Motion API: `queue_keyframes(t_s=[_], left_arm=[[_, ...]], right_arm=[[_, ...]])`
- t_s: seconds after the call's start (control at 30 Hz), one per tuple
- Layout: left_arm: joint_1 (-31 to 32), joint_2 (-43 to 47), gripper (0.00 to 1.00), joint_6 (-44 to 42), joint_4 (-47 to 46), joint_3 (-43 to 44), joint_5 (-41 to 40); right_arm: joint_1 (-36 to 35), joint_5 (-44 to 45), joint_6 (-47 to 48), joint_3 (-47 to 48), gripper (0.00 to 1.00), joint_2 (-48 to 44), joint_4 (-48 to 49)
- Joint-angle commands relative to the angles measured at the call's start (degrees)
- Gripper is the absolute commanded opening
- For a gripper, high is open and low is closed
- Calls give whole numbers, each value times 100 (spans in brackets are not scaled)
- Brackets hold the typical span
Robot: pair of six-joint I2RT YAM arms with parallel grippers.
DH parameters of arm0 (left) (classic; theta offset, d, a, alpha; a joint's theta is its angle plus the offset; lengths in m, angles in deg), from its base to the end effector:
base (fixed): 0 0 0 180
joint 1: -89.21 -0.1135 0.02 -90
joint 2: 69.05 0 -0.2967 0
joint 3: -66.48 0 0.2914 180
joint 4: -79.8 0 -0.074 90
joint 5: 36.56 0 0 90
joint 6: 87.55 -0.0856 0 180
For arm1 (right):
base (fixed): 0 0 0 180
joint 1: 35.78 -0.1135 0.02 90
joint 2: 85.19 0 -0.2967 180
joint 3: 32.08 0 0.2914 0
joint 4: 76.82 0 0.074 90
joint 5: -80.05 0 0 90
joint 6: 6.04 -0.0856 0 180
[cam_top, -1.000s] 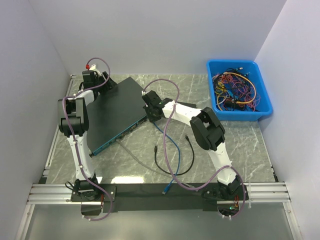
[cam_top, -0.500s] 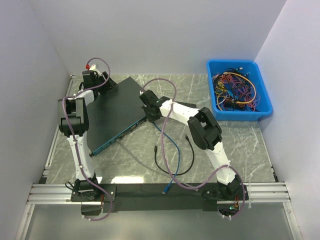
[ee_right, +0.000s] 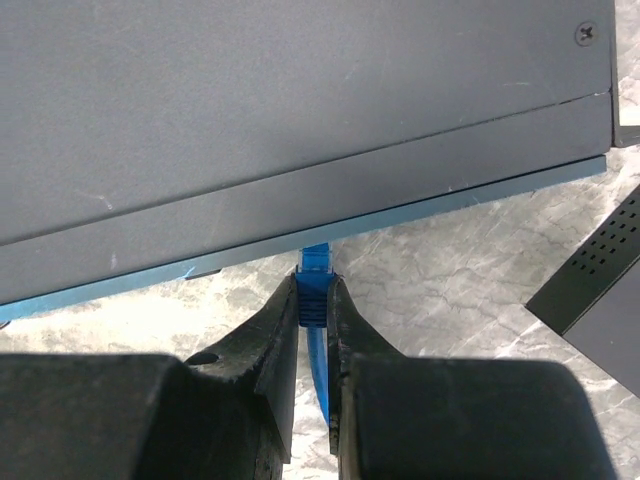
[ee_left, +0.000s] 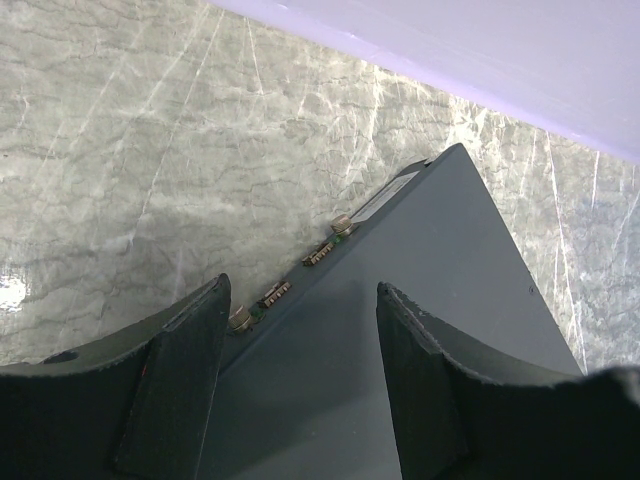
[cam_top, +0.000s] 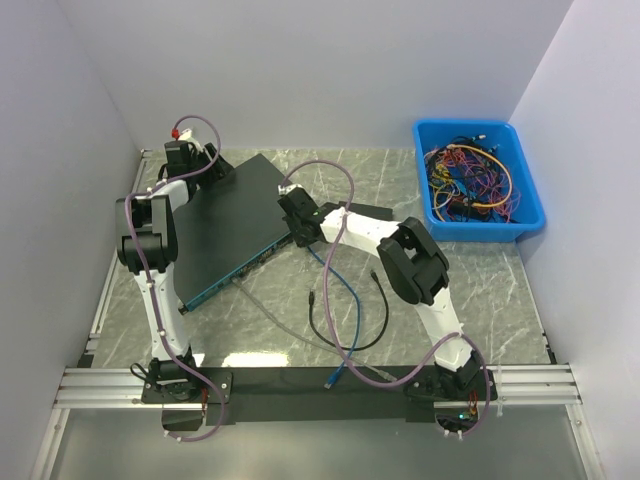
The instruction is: Insert the plug into the switch port
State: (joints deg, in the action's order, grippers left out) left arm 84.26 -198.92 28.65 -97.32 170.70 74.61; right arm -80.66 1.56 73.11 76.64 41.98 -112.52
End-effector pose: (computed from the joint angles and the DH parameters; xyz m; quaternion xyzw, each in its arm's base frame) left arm 0.6084 0.0217 0.1416 -0.1364 0.8391 -0.2478 0.4646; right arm 0.4146 0.3888 0.1297 -0.2475 0.9143 0.0588 0.3153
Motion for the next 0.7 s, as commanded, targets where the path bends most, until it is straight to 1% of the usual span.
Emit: queue_keyframes(t_s=[0.0,0.27,0.5,0.67], left_arm=[[416,-101,65,263,1102,-190,608],[416,-127,65,246,1119,-172,625],[416,-136,65,246,1154,-137,625],[416,-136,65,246,1137,-146,625]], right_arm=[[-161,53,48,46,0,-668,975],[-231,80,92,186,0,-650,975],[-302,150,110,-270,0,-1010,1414],[-319,185,136,-393,0,-1186,1520]])
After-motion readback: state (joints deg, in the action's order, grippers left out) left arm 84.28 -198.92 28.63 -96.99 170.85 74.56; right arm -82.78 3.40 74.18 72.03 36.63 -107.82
